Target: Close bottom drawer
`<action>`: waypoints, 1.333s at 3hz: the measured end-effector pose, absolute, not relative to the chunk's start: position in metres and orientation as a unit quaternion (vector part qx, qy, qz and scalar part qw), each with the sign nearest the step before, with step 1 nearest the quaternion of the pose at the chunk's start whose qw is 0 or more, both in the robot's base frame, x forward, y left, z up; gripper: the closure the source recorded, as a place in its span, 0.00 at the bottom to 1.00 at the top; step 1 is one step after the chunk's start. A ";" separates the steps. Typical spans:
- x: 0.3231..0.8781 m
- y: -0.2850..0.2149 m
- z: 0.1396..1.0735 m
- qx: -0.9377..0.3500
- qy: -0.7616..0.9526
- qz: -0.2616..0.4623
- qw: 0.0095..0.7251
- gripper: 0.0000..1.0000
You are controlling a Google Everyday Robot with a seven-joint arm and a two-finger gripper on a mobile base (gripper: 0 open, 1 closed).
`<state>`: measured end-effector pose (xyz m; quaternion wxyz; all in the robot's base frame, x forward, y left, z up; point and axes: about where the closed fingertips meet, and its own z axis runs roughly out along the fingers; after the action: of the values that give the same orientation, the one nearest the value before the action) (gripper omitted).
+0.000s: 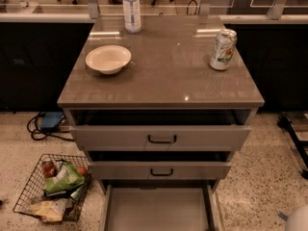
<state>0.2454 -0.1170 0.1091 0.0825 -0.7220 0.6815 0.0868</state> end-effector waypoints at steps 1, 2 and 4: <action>0.258 -0.104 0.106 -0.728 0.675 0.079 0.095 1.00; 0.279 -0.090 0.115 -0.739 0.663 0.050 0.109 1.00; 0.296 -0.086 0.126 -0.749 0.651 0.022 0.120 1.00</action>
Offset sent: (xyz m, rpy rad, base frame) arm 0.0730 0.0480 0.0255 -0.0436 -0.2096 0.0804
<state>0.2961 -0.0863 0.1263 0.1196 -0.7494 0.6509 0.0222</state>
